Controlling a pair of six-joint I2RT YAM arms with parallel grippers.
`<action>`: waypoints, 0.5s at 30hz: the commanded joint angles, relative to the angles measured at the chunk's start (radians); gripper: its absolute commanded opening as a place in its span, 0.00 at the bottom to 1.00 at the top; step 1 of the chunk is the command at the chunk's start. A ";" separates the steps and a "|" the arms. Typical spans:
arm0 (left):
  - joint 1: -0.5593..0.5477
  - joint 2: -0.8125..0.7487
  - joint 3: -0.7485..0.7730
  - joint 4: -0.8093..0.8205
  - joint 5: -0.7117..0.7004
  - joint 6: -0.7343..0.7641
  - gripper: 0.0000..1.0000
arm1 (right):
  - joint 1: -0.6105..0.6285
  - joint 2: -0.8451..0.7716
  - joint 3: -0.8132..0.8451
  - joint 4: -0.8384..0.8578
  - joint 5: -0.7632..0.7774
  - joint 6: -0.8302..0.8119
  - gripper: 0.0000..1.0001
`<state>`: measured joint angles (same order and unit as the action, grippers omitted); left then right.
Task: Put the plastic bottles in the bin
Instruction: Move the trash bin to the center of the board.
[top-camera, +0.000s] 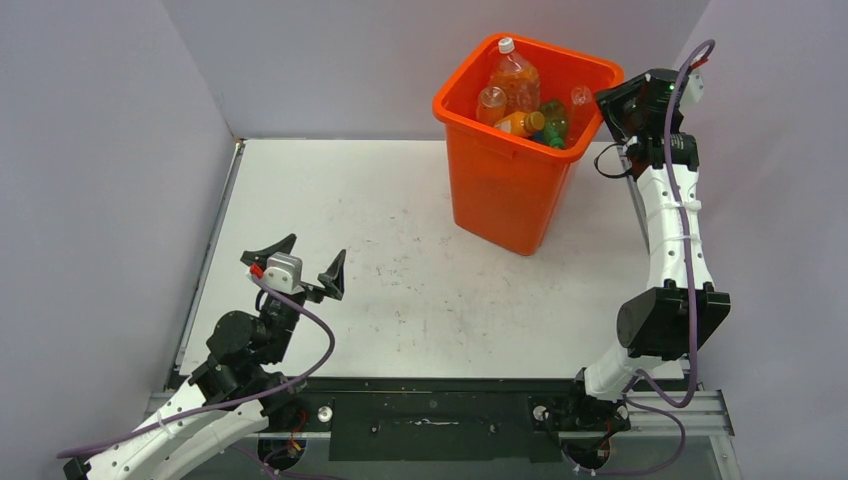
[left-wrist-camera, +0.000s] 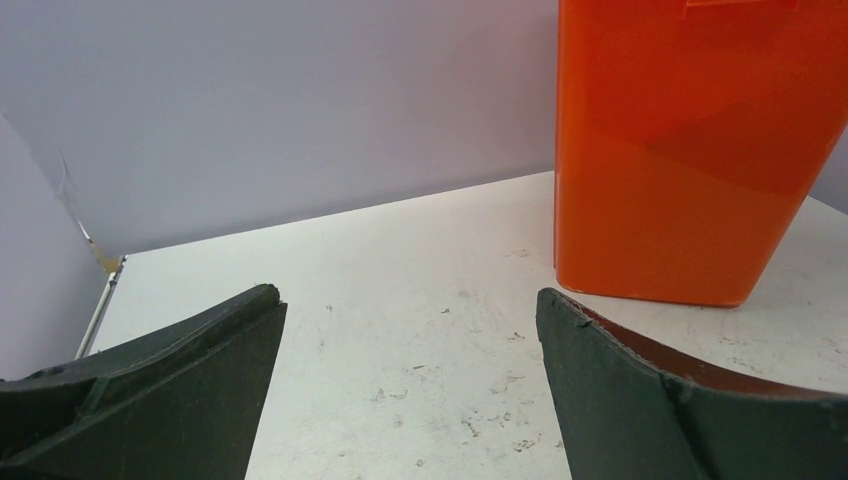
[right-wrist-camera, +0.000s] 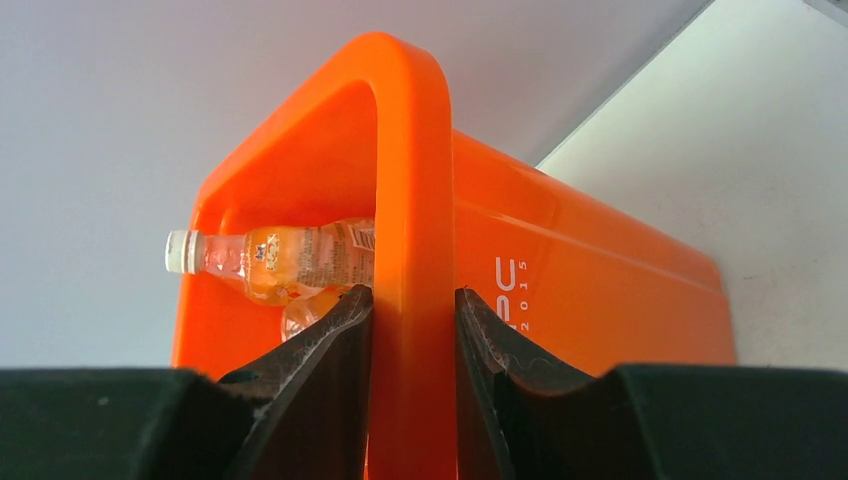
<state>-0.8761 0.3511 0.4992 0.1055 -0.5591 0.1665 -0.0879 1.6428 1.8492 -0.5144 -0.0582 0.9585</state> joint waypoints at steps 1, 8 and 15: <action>-0.001 -0.009 0.012 0.018 0.019 -0.010 0.96 | 0.030 -0.059 0.033 0.214 -0.110 -0.007 0.05; 0.001 0.002 0.013 0.015 0.017 -0.010 0.96 | 0.149 -0.017 0.057 0.202 -0.196 -0.028 0.05; 0.003 0.013 0.012 0.016 0.015 -0.009 0.96 | 0.207 -0.020 -0.010 0.273 -0.283 0.043 0.05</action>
<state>-0.8761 0.3531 0.4992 0.1051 -0.5552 0.1646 0.0750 1.6482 1.8339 -0.4381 -0.1745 0.9329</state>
